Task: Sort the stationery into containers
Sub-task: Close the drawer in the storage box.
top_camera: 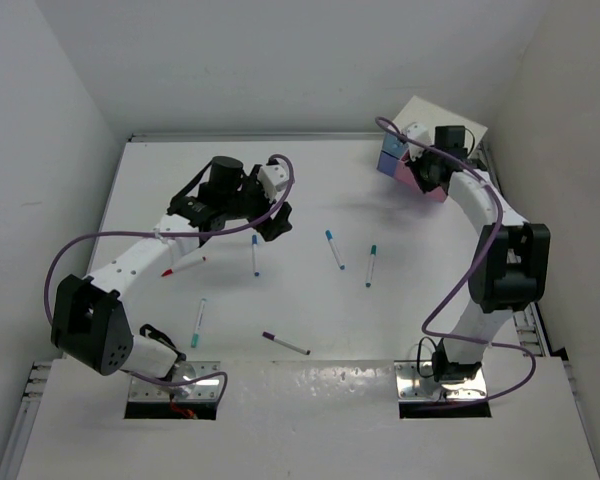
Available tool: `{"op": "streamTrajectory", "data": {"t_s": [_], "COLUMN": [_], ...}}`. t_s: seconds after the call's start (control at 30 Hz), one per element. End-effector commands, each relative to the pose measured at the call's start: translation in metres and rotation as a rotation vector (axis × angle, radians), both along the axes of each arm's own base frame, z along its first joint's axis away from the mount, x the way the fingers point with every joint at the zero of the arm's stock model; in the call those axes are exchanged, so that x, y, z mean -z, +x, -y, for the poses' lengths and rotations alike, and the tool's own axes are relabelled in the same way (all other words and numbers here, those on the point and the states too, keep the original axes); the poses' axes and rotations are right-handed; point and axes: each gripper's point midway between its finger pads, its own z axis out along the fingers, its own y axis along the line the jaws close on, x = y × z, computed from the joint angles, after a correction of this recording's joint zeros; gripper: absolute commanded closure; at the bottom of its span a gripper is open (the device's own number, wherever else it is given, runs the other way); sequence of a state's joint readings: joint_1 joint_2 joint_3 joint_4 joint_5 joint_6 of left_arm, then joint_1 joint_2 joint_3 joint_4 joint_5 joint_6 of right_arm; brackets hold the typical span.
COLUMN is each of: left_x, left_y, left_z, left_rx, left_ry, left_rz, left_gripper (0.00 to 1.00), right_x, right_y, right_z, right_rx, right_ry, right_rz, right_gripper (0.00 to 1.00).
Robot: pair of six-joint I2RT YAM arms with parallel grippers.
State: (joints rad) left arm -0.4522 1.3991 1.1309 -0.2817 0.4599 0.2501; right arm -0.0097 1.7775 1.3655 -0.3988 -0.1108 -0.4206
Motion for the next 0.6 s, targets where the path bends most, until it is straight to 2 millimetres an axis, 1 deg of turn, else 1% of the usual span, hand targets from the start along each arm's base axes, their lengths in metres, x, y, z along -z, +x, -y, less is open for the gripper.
{"op": "streamTrajectory", "data": {"t_s": [0.0,0.13,0.23,0.3,0.33,0.37,0.43,0.57], "left_x": [-0.018,-0.015,-0.015,-0.015,-0.015,-0.014,-0.016,-0.014], "left_y": [0.001,0.002,0.004,0.005,0.006,0.006,0.007,0.009], "left_z": [0.005,0.006,0.006,0.006,0.005,0.004,0.003,0.001], "left_rx": [0.021,0.025,0.027,0.026,0.024,0.024,0.021,0.019], "left_ry": [-0.033,-0.026,-0.022,-0.02,-0.017,-0.016,-0.015,-0.01], "left_rz": [0.057,0.056,0.06,0.06,0.063,0.061,0.068,0.065], "left_gripper": [0.11,0.11,0.11,0.11,0.11,0.11,0.11,0.11], "right_x": [-0.033,-0.04,-0.039,-0.035,-0.038,-0.035,-0.038,-0.038], "right_y": [0.03,0.036,0.043,0.047,0.05,0.051,0.055,0.06], "right_z": [0.013,0.015,0.017,0.02,0.021,0.022,0.022,0.023], "right_rx": [0.033,0.038,0.037,0.041,0.041,0.045,0.045,0.033], "right_ry": [-0.065,-0.075,-0.094,-0.106,-0.109,-0.109,-0.114,-0.133], "right_rz": [0.178,0.205,0.217,0.216,0.225,0.222,0.243,0.273], "right_gripper": [1.0,1.0,1.0,1.0,1.0,1.0,1.0,1.0]}}
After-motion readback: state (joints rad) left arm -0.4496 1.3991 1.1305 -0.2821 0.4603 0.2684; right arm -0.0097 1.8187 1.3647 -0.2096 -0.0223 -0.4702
